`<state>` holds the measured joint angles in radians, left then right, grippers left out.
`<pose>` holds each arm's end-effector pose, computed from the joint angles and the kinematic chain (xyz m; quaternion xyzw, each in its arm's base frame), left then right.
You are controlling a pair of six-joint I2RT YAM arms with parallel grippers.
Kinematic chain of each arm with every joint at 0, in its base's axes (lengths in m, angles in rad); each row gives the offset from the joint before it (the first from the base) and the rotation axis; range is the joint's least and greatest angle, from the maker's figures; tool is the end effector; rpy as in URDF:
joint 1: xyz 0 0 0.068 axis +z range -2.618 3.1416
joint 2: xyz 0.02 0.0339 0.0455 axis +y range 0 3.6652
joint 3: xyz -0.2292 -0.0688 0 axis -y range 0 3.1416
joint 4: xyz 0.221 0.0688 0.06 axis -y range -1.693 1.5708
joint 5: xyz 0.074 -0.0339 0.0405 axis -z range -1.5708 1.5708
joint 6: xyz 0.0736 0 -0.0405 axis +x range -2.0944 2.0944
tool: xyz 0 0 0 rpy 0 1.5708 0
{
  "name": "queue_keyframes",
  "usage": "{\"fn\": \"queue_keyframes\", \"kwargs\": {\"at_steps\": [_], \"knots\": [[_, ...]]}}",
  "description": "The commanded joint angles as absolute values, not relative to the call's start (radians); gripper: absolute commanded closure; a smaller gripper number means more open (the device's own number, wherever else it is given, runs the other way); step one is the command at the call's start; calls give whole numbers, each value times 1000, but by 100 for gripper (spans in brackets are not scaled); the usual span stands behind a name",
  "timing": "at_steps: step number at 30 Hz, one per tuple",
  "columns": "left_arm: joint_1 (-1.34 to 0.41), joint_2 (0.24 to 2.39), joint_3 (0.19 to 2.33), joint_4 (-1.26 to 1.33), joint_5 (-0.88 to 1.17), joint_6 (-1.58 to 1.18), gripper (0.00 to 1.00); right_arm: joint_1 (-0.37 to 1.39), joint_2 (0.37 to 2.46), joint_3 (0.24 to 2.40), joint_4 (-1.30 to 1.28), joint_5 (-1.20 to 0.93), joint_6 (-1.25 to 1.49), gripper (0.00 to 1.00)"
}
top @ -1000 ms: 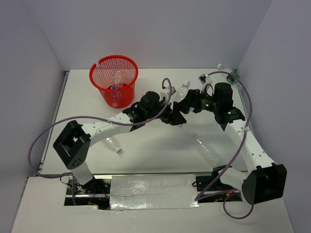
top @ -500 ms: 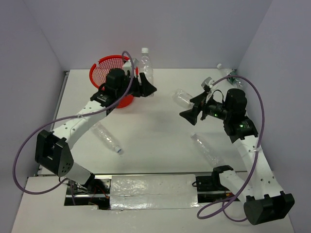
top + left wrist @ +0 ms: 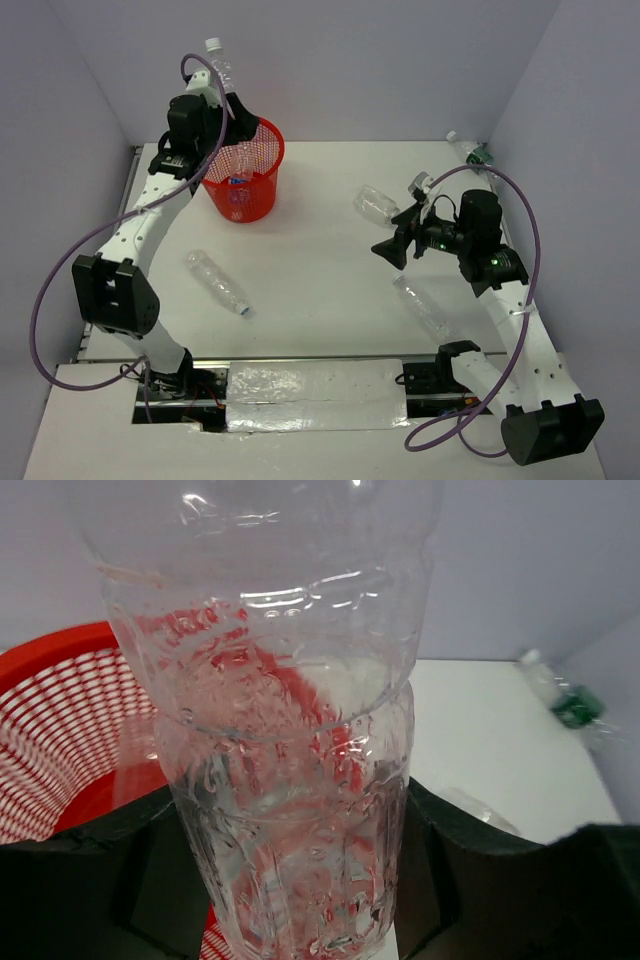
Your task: Put the plastic bottles in the bin
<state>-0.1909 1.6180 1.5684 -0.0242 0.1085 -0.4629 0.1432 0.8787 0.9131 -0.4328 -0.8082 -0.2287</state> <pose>0.3925 -0.0840 0.3806 -0.0626 0.7299 -0.2558 0.6308 0.1979 0.0823 0.3091 -0.3554 0.7125 0.3055 0.5222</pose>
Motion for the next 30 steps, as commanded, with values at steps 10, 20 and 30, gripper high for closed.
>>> {"fn": "queue_keyframes", "kwargs": {"at_steps": [10,20,30], "knots": [[-150,1716,1585,-71,6,-460,33,132,842,864,-505,-764,-328,0],[-150,1710,1552,-81,40,-488,11,132,873,859,-540,-739,-380,1],[-150,1645,1562,-113,61,-476,1,132,931,885,-716,-660,-528,0]]}}
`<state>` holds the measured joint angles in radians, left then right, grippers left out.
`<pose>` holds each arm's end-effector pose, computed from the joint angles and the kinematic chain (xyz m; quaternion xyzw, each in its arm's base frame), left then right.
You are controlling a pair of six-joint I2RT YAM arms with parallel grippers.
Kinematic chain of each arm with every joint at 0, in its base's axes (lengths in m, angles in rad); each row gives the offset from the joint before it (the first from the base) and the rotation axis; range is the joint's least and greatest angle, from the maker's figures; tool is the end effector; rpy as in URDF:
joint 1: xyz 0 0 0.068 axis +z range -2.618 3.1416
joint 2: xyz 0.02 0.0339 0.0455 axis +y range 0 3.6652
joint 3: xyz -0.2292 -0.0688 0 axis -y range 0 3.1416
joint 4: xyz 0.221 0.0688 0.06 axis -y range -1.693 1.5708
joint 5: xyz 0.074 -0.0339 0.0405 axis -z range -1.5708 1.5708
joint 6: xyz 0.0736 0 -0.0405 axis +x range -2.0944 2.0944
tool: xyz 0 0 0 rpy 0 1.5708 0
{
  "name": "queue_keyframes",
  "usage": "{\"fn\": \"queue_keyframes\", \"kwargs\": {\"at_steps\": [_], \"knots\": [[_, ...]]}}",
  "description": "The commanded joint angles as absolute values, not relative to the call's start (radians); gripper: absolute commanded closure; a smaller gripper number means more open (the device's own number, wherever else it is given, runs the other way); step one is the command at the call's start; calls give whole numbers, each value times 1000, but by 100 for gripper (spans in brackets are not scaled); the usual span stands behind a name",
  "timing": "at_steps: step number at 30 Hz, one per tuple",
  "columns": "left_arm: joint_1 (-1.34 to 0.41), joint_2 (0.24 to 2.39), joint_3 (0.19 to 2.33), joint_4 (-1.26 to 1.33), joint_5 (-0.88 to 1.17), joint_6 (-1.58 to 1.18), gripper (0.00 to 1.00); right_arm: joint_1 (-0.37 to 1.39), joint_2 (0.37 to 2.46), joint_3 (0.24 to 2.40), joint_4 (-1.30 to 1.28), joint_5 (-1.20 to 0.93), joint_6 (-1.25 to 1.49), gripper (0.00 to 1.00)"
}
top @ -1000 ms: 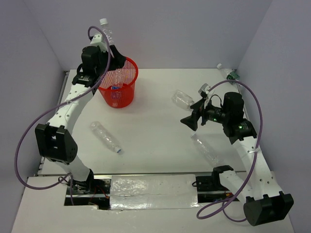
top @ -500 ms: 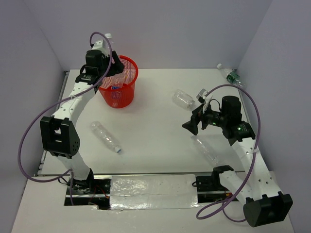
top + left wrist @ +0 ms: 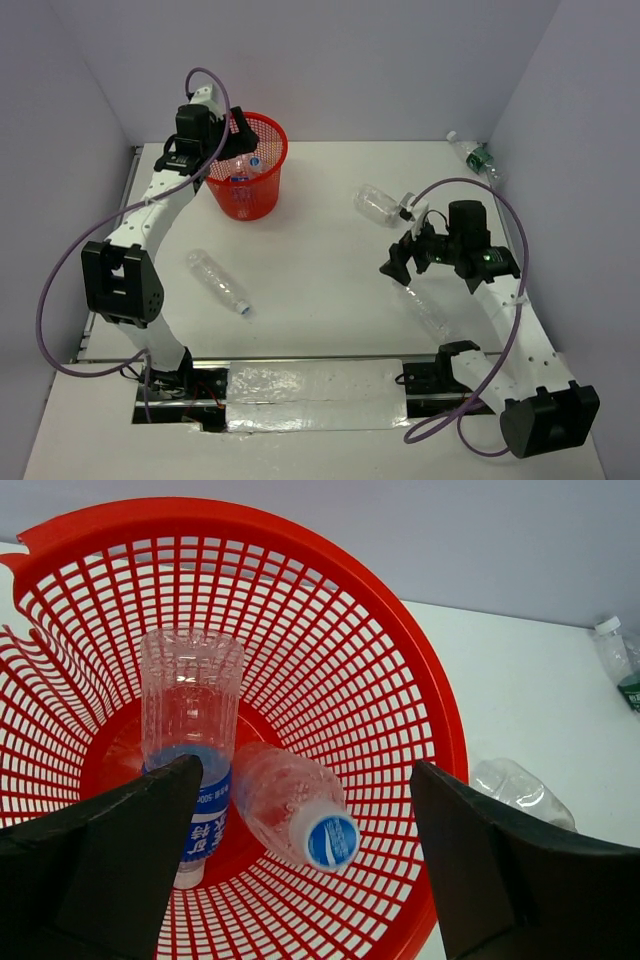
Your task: Put the plastic bottles in the bin
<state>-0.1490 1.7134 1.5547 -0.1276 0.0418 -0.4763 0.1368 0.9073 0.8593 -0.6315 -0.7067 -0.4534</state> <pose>0.4167 -0.0657 0.3230 -0.1181 0.7919 -0.2001 0.5647 0.1952 0.0751 0.2617 -0.3889 0.7666 0.2446 0.4486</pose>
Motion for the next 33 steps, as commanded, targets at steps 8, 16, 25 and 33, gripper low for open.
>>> {"fn": "queue_keyframes", "kwargs": {"at_steps": [8,16,25,33], "knots": [[-149,1364,1335,-84,32,-514,1,149,1034,864,-848,-381,-537,0],[-140,1005,1021,-72,-52,-646,1,268,1162,854,-882,-181,-555,0],[-137,795,838,-159,-8,-759,1,299,1339,807,-870,-104,-580,2],[-135,739,726,-155,129,-867,1,305,1410,752,-787,-52,-597,21]]}}
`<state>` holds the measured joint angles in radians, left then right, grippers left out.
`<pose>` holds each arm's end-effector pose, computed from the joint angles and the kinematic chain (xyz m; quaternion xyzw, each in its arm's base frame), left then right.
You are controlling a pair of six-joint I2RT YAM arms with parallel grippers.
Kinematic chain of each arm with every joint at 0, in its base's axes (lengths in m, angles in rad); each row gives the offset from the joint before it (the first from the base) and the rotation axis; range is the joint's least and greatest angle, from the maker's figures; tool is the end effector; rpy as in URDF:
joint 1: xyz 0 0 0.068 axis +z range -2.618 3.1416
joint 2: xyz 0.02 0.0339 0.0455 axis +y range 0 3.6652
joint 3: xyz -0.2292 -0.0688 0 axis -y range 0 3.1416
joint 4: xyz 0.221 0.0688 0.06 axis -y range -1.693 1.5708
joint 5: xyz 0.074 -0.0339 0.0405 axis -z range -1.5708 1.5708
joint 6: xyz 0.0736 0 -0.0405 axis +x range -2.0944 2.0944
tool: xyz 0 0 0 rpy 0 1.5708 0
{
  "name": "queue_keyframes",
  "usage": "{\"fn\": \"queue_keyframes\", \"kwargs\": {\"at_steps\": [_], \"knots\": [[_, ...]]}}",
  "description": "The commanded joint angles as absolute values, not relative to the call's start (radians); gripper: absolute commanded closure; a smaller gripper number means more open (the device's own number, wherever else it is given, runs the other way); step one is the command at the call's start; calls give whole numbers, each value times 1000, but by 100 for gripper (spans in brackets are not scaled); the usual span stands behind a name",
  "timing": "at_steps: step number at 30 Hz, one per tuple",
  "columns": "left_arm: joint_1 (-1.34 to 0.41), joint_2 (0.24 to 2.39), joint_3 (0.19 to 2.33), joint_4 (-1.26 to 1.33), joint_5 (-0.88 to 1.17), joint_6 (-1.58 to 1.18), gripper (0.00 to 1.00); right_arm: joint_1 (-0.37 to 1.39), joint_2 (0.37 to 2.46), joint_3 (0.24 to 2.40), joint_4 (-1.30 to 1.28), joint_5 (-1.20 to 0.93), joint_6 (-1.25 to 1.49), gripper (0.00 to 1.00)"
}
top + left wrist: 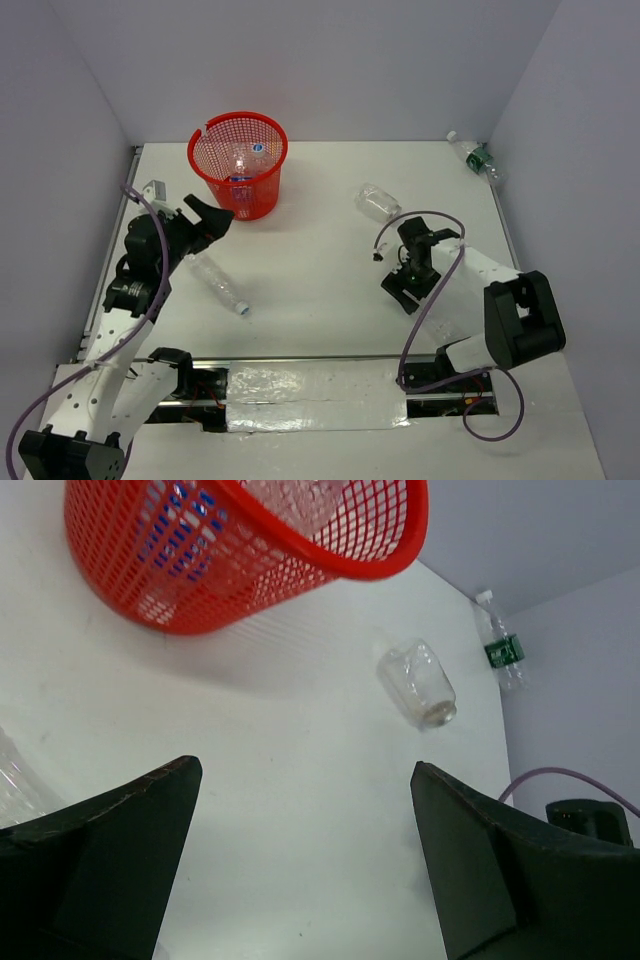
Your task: Put the plastic bottles in the bin
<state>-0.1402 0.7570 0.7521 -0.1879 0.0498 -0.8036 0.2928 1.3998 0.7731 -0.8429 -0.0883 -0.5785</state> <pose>0.2168 -0.0343 0.3016 -0.2363 0.7347 -0.3060 0.5574 0.1993 0.0668 0.1118 -0.4231 0.9036 0.0364 0.0563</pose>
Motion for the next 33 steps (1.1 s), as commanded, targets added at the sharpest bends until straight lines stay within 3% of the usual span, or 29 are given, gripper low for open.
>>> {"fn": "queue_keyframes", "kwargs": {"at_steps": [1,5,6,10,16,21,28,33], "knots": [[-137,736,713,-144,146,-883,1,305,1413,749,-782,-51,-598,28],[-137,723,658,-49,250,-903,1,305,1373,759,-794,-100,-604,52],[-137,719,646,-41,259,-904,1,305,1361,785,-804,-119,-604,63],[-135,693,617,-51,259,-910,1,307,1290,941,-888,-295,-629,75],[-135,649,592,-167,172,-933,1,376,1313,1264,-888,-498,-618,77],[-137,579,597,-320,88,-951,1,482,1463,1638,-704,-568,-462,78],[-135,443,606,-498,5,-979,1,626,1727,2121,-416,-463,-212,79],[-135,364,614,-575,5,-1008,1,673,1876,2244,-199,-344,-101,79]]}}
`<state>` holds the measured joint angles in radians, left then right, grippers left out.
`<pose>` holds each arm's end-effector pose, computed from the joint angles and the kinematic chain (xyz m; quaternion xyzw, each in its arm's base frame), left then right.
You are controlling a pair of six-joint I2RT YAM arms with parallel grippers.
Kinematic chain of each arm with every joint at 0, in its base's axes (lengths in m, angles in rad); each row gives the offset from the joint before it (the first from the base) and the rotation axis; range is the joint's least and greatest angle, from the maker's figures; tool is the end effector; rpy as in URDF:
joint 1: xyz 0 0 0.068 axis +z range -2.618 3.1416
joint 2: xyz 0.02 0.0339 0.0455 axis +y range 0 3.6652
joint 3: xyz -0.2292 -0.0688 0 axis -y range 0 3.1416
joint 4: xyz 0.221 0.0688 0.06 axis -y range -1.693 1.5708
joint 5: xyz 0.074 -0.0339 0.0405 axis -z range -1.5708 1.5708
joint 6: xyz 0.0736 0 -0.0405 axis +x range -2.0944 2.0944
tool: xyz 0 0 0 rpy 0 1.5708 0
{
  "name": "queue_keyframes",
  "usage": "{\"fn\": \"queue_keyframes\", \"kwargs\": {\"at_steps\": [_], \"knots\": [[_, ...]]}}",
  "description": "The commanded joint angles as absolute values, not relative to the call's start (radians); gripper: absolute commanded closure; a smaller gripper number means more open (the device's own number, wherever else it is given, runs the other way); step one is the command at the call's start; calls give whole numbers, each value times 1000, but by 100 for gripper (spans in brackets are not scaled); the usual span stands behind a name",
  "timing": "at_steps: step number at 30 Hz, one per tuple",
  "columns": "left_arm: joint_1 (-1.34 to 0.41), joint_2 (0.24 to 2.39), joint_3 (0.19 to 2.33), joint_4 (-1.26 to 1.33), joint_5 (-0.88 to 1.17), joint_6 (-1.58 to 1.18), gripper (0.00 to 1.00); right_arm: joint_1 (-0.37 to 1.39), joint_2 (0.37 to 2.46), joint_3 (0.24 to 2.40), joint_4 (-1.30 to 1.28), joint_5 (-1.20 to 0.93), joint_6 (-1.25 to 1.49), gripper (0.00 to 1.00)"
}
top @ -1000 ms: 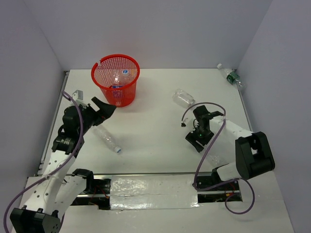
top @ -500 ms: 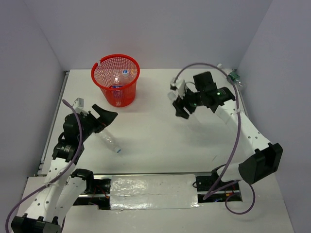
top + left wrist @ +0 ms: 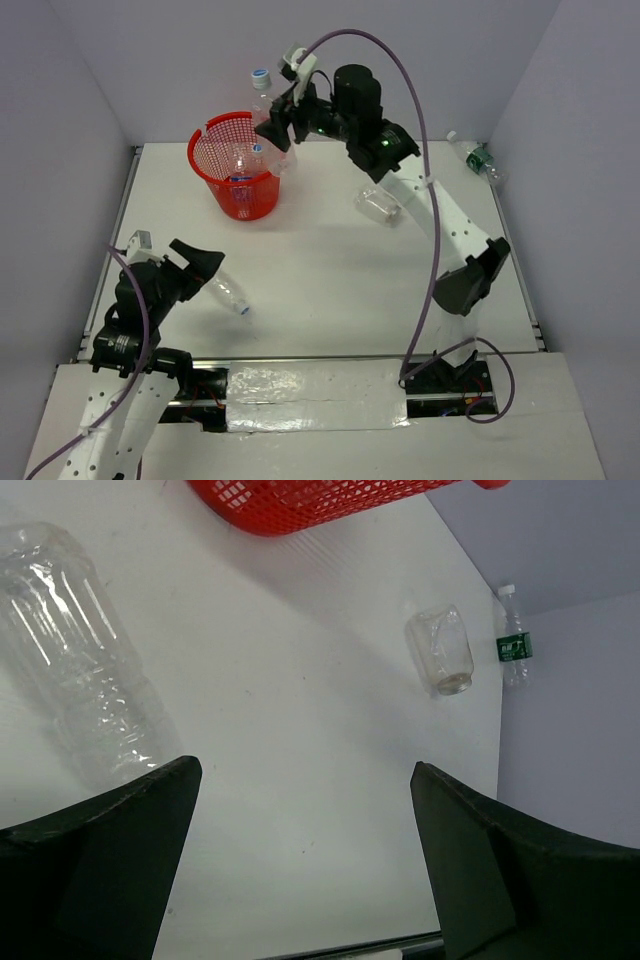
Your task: Put the plastic bottles in the bin
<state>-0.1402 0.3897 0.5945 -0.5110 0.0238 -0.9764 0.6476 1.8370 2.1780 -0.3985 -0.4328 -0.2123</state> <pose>0.1511 -0.0231 0.2598 -0.3211 0.7400 -0.3212 0.4961 0.3076 0.2714 0.4570 -0.4300 0.5841 0.2972 0.6209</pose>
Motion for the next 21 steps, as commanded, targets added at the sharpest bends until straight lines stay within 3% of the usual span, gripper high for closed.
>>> {"fn": "queue_keyframes", "kwargs": {"at_steps": [1,15,17,18,20,21], "knots": [[-137,356,623,-606,5,-1020,1,683,1894,2269,-169,-327,-98,78],[-137,488,710,-696,-106,-1150,0,695,2203,2310,290,-295,26,74],[-137,544,713,-693,-121,-1147,1,690,2241,2299,331,-287,23,68],[-135,561,715,-706,-149,-1164,1,695,2267,2301,348,-290,20,58],[-135,607,721,-725,-163,-1195,1,695,2296,2330,315,-285,9,49],[-135,617,719,-723,-157,-1201,1,696,2318,2354,308,-281,9,38]]}}
